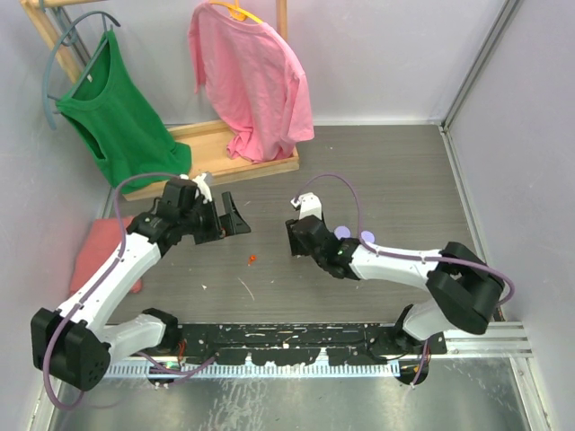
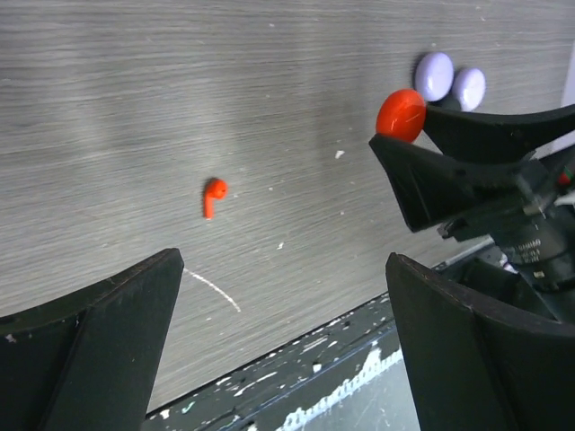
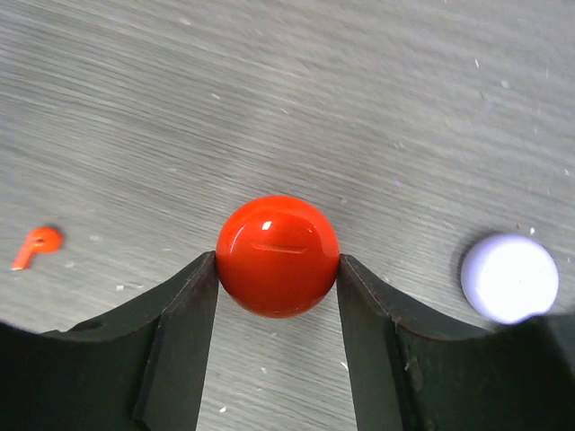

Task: Insert the wireless bluetooth earbuds into the charging case
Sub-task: Pick up the charging case at the center of the board.

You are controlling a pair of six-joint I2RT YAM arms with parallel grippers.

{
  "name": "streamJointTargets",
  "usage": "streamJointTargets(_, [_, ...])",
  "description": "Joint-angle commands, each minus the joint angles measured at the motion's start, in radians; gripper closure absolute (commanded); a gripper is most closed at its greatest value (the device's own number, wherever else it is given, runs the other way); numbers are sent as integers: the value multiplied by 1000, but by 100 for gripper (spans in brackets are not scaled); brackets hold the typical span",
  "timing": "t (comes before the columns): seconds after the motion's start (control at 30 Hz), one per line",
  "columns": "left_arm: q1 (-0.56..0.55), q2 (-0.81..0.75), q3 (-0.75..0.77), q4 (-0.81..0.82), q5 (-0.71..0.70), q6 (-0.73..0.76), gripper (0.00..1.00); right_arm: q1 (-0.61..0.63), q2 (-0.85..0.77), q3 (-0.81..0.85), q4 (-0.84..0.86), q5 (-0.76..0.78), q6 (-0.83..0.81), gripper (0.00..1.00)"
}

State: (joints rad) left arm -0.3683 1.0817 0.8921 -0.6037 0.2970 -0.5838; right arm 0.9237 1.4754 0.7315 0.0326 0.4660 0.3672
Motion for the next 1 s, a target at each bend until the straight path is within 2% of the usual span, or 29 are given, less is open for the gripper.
streamJointTargets(0.0, [-40,8,-22,184,76,-96,3,36,-102,-35,184,-34,-122,52])
streamJointTargets(0.27, [-126,28,-59,337,66,-169,12,90,-198,-126,401,-109,-278,52])
streamJointTargets(0.43, [-178,33,-74,379,35,-164,22,92,-252,-197,538,-180,-335,52])
streamJointTargets(0.53, [-192,52,-90,427,51,-168,27,91,-269,-223,578,-208,-359,52])
streamJointTargets(0.77, [-222,89,-86,494,54,-180,35,91,-283,-276,696,-299,-396,52])
streamJointTargets(0.97, [-224,130,-65,533,102,-192,41,92,-270,-283,741,-319,-405,52])
